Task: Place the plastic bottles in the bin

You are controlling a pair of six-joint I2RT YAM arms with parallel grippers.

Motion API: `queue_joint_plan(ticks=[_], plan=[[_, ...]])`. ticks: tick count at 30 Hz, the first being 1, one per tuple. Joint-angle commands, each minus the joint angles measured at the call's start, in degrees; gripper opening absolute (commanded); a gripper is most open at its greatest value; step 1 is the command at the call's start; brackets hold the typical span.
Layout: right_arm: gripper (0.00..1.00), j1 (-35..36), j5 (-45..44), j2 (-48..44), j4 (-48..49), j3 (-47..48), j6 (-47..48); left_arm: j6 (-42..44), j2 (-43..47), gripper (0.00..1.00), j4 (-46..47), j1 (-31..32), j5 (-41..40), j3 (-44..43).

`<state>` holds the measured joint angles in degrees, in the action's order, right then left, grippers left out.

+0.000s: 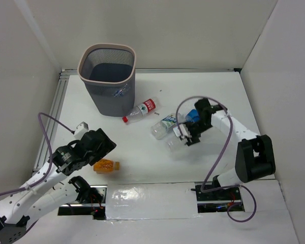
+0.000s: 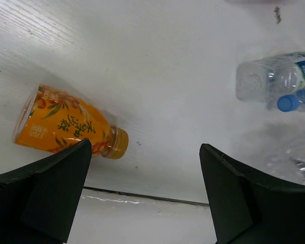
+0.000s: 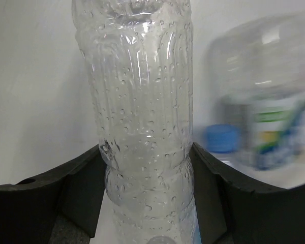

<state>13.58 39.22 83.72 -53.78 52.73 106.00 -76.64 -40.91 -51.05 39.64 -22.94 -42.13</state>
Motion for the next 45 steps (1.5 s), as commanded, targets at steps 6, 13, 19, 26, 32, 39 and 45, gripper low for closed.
queue_joint_plan(ticks=[6, 13, 19, 26, 32, 39, 45], plan=[[0.26, 11.0, 15.7, -3.3, 25.2, 30.7, -44.2, 1.8, 6.5, 1.0, -2.6, 0.3, 1.7, -0.1], [0.28, 21.2, 2.9, 9.0, 55.1, 42.2, -62.7, 2.3, 6.5, 1.0, -4.4, 0.3, 3.5, -1.4], [0.28, 26.4, -1.9, 22.7, 62.0, 62.2, -68.4, -0.5, 8.4, 1.0, -5.0, 0.3, 4.7, -0.3], [0.31, 28.2, -1.9, 32.1, 64.5, 72.5, -72.1, -2.1, 11.1, 1.0, -7.3, 0.3, 4.7, 0.3], [0.67, 25.1, -1.3, 40.5, 66.8, 76.8, -82.2, -5.1, 9.1, 1.0, -7.3, 0.3, 5.2, 1.6], [0.96, 20.5, -1.3, 49.1, 67.8, 88.0, -95.1, -6.2, 4.4, 1.0, -4.6, 0.3, 5.2, 2.1], [1.0, 17.5, -1.9, 42.3, 63.2, 88.5, -99.1, -14.1, -0.6, 1.0, -8.0, 0.3, 5.7, 2.7]])
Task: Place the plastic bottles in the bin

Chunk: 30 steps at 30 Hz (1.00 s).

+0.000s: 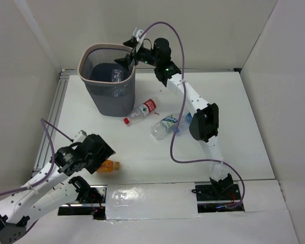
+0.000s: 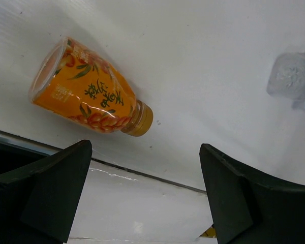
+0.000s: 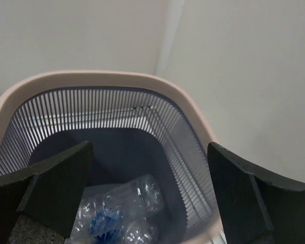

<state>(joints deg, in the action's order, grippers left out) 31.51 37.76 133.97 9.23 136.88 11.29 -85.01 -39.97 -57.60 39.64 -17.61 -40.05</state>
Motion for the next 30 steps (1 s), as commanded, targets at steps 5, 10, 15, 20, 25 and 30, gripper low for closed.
queue_joint_plan(ticks=[5, 10, 15, 20, 25, 30], plan=[[1.0, -6.7, -3.6, -17.5, -8.3, -2.4, -6.6, -14.0, -5.6, 1.0, -2.9, 0.8, 2.2, 1.6], [0.87, -14.2, 0.8, -29.1, -11.2, -18.1, -6.8, -19.4, -12.2, 1.0, -3.6, 1.4, 0.7, 1.6], [0.71, -21.7, 8.9, -36.1, -13.4, -27.2, -6.1, -24.7, -16.4, 1.0, 0.7, 4.4, -5.1, 2.9], [0.68, -27.2, 18.3, -41.1, -19.9, -34.9, -3.5, -29.3, -24.5, 1.0, 1.4, 7.6, -12.7, 2.9], [0.99, -27.2, 20.9, -46.1, -30.5, -43.3, 9.9, -30.4, -32.7, 0.98, 0.9, 9.4, -14.0, 1.6], [0.99, -27.2, 22.0, -50.2, -38.1, -51.2, 20.4, -29.3, -33.3, 0.68, 0.9, 9.9, -16.0, 1.1]])
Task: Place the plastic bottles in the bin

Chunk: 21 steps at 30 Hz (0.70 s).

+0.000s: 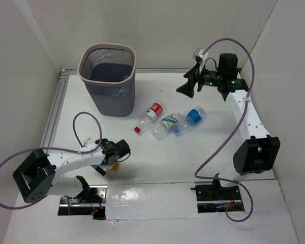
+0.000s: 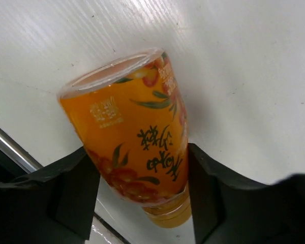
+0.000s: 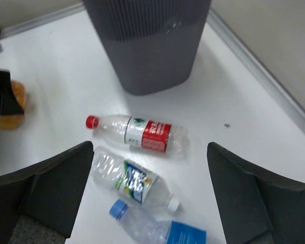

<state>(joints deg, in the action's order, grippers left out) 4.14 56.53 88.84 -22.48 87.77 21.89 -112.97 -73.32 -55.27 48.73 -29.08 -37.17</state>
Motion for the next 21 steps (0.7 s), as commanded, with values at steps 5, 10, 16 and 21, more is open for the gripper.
queue_joint_plan(ticks=[5, 10, 16, 21], plan=[[0.77, -1.0, 2.1, -6.2, -11.5, -7.9, 17.6, 10.7, 4.0, 0.23, -0.2, 4.5, -9.3, -11.1], [0.31, -2.1, 1.0, -7.5, -13.2, -13.7, 22.8, 28.6, 2.3, 0.12, 3.6, 12.1, -17.1, -26.6], [0.28, -3.8, -0.2, -9.2, -12.7, -17.4, 24.0, 65.4, 1.0, 0.09, 27.6, 12.8, -14.7, -41.3], [0.55, -3.8, -2.2, -10.3, -12.1, -21.4, 25.8, 77.0, -4.7, 0.09, 36.2, -0.5, -9.3, -53.6]])
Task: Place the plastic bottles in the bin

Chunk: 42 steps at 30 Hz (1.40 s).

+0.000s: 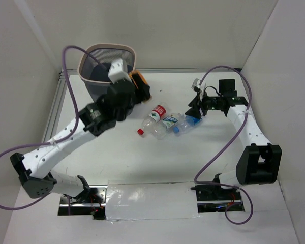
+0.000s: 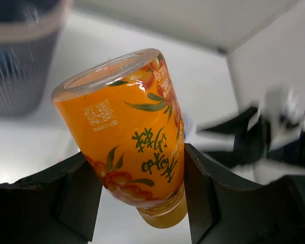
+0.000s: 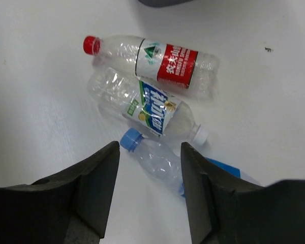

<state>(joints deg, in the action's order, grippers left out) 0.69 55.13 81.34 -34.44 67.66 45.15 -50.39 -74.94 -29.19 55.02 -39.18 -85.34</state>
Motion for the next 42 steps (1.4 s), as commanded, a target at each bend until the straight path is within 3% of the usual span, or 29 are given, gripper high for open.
queue_joint_plan(ticks=[1, 4, 9, 11, 13, 14, 16, 17, 18, 23, 25, 28, 32, 34, 39, 42], plan=[[0.61, -0.3, -1.6, -3.4, -0.2, -2.5, 2.6, 15.3, -4.4, 0.09, 12.6, -12.3, 1.6, -8.8], [0.79, -0.3, -2.8, -4.7, 0.3, -3.7, 3.9, 15.9, -10.7, 0.12, 13.9, -21.6, 4.6, -16.2], [0.8, -0.3, -3.4, -5.2, 0.9, -6.6, 4.4, 13.0, -19.3, 0.19, 13.9, -29.5, 1.9, -24.3], [0.85, 0.2, -4.2, -5.2, 1.5, -7.1, 4.4, 13.0, -23.1, 0.27, 13.9, -31.6, -0.4, -26.3], [0.94, 0.2, -5.2, -5.2, 2.0, -7.1, 5.7, 13.7, -27.1, 0.42, 11.8, -33.3, -0.9, -28.6], [1.0, 0.2, -6.0, -5.2, 2.0, -7.1, 6.7, 13.7, -28.1, 0.6, 10.8, -33.3, -0.9, -29.1], [1.0, 0.7, -6.5, -4.7, 2.0, -7.1, 11.9, 13.0, -29.7, 0.73, 8.1, -34.3, -0.4, -30.2], [1.0, 0.7, -6.5, -3.7, 1.1, -6.4, 14.9, 13.0, -30.3, 0.92, 7.6, -35.6, -0.4, -30.2], [1.0, 0.7, -5.9, -3.1, -1.6, -5.8, 18.9, 12.3, -30.3, 1.0, 7.0, -35.6, 0.5, -30.2], [1.0, 0.2, -4.6, 2.8, -8.7, -5.8, 47.5, 16.1, -29.7, 1.0, 7.0, -36.9, 5.7, -35.0], [1.0, 0.2, -6.1, 5.0, -9.5, -4.6, 53.8, 19.0, -26.7, 1.0, 7.6, -35.3, 7.2, -35.6], [1.0, 1.9, -10.0, 10.1, -8.4, -2.0, 55.6, 25.8, -22.0, 1.0, 8.8, -30.3, 10.0, -31.1], [1.0, 3.3, -15.0, 15.9, -9.1, 1.0, 61.6, 33.7, -9.4, 1.0, 12.4, -19.3, 13.7, -13.6], [1.0, 3.8, -18.3, 18.6, -9.1, 1.5, 64.4, 33.7, -5.6, 1.0, 12.4, -15.8, 14.5, -7.6], [0.99, 5.0, -25.2, 22.2, -6.1, 0.9, 67.0, 29.3, 3.7, 1.0, 11.9, -6.1, 14.6, 11.5], [0.91, 5.5, -27.0, 23.4, -5.5, -0.2, 67.0, 24.8, 8.2, 1.0, 10.6, -2.7, 12.7, 19.2]])
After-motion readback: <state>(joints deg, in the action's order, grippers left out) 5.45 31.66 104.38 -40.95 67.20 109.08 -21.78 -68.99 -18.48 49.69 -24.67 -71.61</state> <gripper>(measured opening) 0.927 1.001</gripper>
